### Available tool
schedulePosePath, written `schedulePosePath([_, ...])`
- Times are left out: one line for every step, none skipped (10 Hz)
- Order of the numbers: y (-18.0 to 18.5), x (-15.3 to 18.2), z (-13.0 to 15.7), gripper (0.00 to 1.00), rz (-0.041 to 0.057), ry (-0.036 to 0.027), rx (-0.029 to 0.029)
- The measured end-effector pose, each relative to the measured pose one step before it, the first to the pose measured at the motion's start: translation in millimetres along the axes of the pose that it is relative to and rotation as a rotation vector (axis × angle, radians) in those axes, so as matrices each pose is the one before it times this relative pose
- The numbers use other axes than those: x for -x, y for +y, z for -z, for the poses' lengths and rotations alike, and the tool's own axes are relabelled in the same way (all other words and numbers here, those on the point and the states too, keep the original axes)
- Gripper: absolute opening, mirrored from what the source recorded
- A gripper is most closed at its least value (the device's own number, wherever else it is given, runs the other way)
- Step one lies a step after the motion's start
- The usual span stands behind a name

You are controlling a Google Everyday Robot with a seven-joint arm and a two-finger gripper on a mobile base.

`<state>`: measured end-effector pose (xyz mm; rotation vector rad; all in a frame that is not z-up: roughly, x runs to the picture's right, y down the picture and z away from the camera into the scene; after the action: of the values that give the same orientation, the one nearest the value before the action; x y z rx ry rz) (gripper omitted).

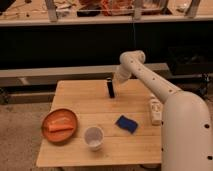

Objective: Knock the eraser over

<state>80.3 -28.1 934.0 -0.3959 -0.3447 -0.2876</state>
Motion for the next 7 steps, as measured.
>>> schedulePosePath([-0.19,-0.07,0.3,0.01,0.00333,-0.0009,-0.00039])
schedulePosePath([0.22,0.32,-0.44,0.01,0.00344,-0.0016,0.00108])
schedulePosePath([0.11,0.54,-0.6,0.01,0.00419,-0.00213,0.00085])
schedulePosePath([0.8,-1.12,0.02,0.01,0.00073,-0.00126,-0.00022])
schedulePosePath([0.57,-1.07,0.17,0.01,0.00168,-0.00072,0.00004])
schedulePosePath([0.85,-1.67,0.52,0.01,0.00205,-0.00154,0.00016])
schedulePosePath([0.62,-1.09,0.4,0.01,0.00213,-0.00084,0.00051])
